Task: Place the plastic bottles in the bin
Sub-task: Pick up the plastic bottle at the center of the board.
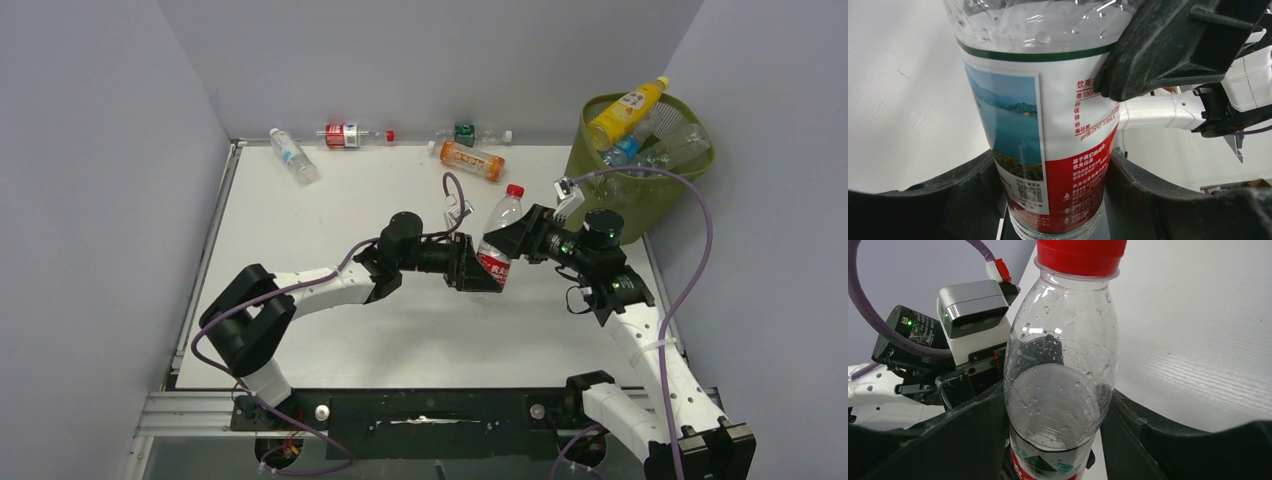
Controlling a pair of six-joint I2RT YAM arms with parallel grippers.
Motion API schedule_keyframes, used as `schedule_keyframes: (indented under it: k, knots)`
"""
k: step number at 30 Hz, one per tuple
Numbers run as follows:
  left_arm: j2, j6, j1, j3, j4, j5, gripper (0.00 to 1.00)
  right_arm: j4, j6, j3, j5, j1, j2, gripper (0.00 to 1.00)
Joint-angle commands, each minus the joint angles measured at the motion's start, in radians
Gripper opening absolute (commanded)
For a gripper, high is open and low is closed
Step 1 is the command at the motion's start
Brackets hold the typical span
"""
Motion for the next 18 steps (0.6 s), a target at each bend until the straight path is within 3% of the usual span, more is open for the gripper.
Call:
schedule_keyframes:
  k: [1,2,3,18]
  knots:
    - [0.004,0.032,0.004,0.025,0.046,0.026,0.62,0.004,-0.031,-0.036,0.008,0.008,-0.046,0.51]
    - [0.005,0.039,0.005,0.026,0.041,0.022,0.82,0.0,-0.033,-0.042,0.011,0.01,-0.053,0.5]
    - [0.006,0.047,0.006,0.028,0.033,0.017,0.85,-0.004,-0.034,-0.046,0.014,0.01,-0.057,0.5]
    - [-0.042,0.175,0.028,0.021,-0.171,-0.06,0.86,-0.067,-0.054,-0.085,0.067,0.007,-0.111,0.47]
